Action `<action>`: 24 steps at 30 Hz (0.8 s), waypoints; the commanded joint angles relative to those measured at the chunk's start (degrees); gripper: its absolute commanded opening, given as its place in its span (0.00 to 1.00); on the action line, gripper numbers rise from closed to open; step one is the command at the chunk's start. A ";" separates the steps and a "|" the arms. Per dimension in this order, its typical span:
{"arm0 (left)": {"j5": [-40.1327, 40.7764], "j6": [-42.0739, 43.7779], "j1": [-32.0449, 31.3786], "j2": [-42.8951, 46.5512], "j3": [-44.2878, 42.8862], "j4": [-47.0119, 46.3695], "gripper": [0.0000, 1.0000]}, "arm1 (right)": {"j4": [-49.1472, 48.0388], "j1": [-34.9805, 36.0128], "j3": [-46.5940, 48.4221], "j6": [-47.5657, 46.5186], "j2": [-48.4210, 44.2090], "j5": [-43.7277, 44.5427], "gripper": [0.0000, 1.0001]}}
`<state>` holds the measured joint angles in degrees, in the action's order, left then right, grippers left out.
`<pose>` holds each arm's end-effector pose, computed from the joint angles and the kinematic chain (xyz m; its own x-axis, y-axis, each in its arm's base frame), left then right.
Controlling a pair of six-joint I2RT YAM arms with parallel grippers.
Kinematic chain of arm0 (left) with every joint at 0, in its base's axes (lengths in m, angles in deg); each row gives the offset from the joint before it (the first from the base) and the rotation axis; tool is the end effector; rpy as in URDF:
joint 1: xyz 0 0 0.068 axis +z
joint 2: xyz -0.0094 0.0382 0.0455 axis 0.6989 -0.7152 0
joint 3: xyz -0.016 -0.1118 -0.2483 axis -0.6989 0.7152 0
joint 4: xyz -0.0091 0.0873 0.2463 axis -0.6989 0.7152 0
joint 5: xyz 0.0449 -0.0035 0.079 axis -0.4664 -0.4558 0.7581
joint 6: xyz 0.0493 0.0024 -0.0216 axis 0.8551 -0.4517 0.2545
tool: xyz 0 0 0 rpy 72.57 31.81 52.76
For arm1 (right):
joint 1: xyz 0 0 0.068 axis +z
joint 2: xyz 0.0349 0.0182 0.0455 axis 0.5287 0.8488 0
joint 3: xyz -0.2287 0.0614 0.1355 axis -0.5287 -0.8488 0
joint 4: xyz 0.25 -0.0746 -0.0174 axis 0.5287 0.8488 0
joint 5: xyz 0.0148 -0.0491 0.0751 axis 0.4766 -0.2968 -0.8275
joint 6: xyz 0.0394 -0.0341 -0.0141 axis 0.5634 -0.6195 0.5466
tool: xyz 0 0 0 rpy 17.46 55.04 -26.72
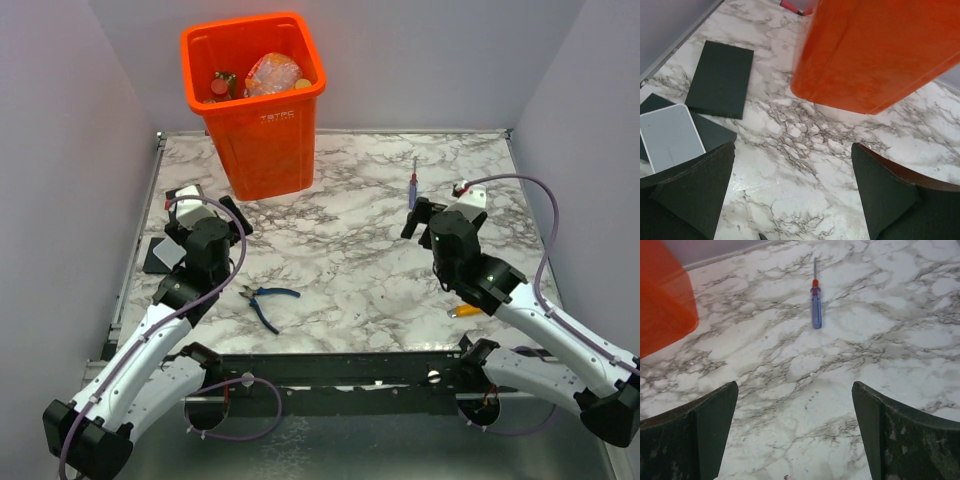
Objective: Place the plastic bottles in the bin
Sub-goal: Reset both arms
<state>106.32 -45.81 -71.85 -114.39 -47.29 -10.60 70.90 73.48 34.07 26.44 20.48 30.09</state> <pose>0.1671 -0.0616 0.3157 -0.1310 -0.3308 -0.9345 -0.2732 0.9182 -0.2868 0.1626 0.1117 0.3226 -0.2618 0.2470 -0.9330 0.1349 0.9666 0.2181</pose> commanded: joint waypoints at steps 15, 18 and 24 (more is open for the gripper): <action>-7.32 21.35 -0.97 -6.25 21.11 -29.70 0.99 | -38.80 -2.30 -19.48 -20.79 1.61 13.98 1.00; -5.05 23.63 -0.78 -10.09 25.59 -38.37 0.99 | -38.81 -13.80 -21.09 -16.46 1.55 8.35 1.00; -0.99 18.96 8.62 -15.25 30.22 -48.26 0.99 | -48.36 -22.89 -25.86 -15.09 5.25 4.93 1.00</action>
<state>104.20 -26.01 -69.64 -128.60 -20.24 -45.57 34.42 53.61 10.37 11.49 23.14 39.77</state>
